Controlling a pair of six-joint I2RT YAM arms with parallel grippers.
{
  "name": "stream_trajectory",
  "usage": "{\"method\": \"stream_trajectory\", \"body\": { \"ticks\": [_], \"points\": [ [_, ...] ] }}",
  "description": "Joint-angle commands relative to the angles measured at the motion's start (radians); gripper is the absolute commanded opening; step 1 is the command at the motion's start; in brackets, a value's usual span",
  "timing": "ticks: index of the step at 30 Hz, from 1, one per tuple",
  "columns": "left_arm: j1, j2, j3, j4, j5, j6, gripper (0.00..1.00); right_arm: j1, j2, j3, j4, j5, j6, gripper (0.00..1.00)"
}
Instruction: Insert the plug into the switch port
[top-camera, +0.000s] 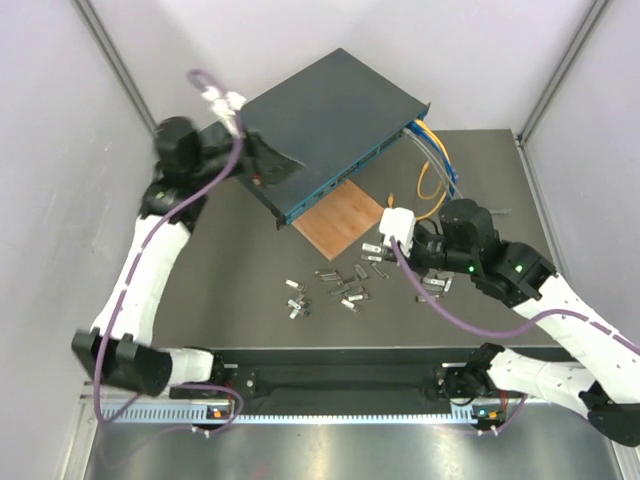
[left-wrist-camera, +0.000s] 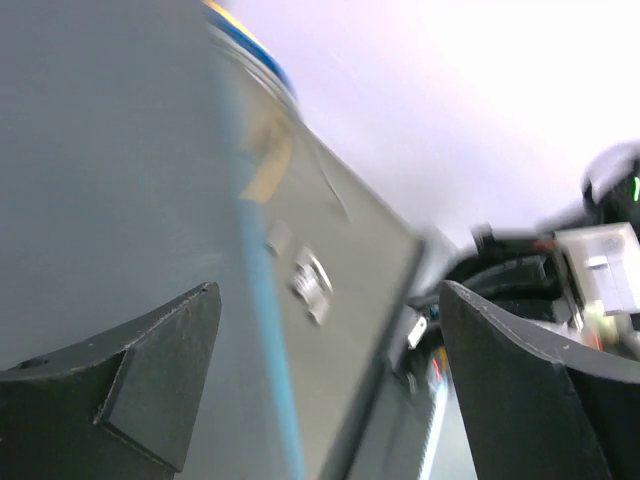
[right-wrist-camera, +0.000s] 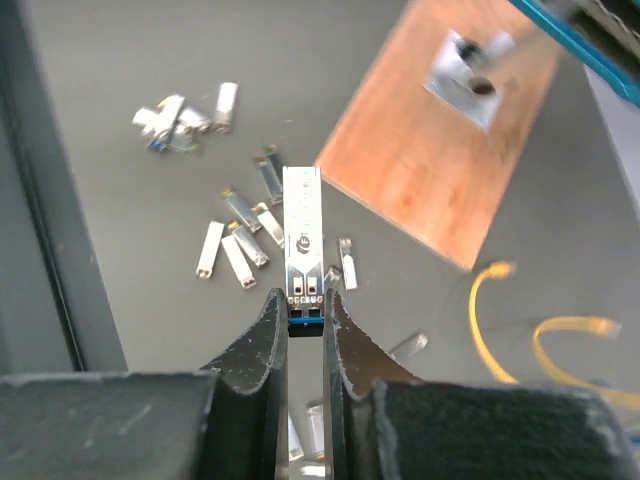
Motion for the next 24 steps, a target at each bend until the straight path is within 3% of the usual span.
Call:
{"method": "stream_trajectory", "body": {
  "ticks": [1, 8, 14, 24],
  "points": [
    [0.127, -0.166, -0.080, 0.285, -0.133, -0.206, 0.95, -0.037, 0.029, 0.066, 0.104, 0.137, 0.241, 0.00],
    [0.354, -0.440, -0.294, 0.250, -0.329, -0.404, 0.99, -0.064, 0.173, 0.213, 0.037, 0.260, 0.421, 0.00],
    [0.497, -0.507, -0.472, 0.168, -0.328, -0.554, 0.99, -0.062, 0.216, 0.261, 0.066, 0.269, 0.434, 0.00],
    [0.509, -0.387, -0.653, 0.534, -0.218, -0.723, 0.99, -0.062, 0.230, 0.206, 0.165, 0.357, 0.495, 0.00]
  ]
}}
